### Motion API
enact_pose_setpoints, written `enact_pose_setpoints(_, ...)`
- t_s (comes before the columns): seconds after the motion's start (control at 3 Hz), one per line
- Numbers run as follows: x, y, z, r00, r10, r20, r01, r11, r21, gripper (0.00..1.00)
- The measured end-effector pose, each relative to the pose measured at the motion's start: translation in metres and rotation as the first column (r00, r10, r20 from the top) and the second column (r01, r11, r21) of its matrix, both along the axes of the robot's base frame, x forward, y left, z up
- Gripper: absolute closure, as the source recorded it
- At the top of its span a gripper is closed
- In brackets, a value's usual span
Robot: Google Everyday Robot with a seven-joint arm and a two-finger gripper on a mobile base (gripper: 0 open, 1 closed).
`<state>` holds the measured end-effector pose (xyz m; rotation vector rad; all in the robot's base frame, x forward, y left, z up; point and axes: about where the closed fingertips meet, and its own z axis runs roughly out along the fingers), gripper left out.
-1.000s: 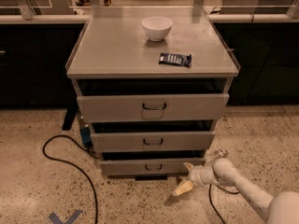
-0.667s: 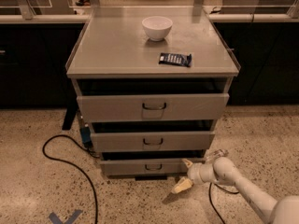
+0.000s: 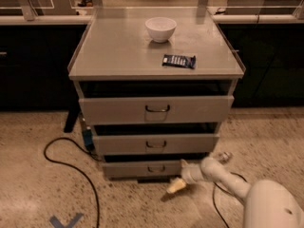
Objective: Open bottom drawer
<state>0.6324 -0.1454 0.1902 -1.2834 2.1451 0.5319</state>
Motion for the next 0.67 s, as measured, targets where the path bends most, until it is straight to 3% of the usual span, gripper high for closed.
enact_pose_setpoints(0.67, 0.0, 0.0, 0.0021, 1.0, 0.0, 0.002, 0.0, 1.0, 0.0, 0.0)
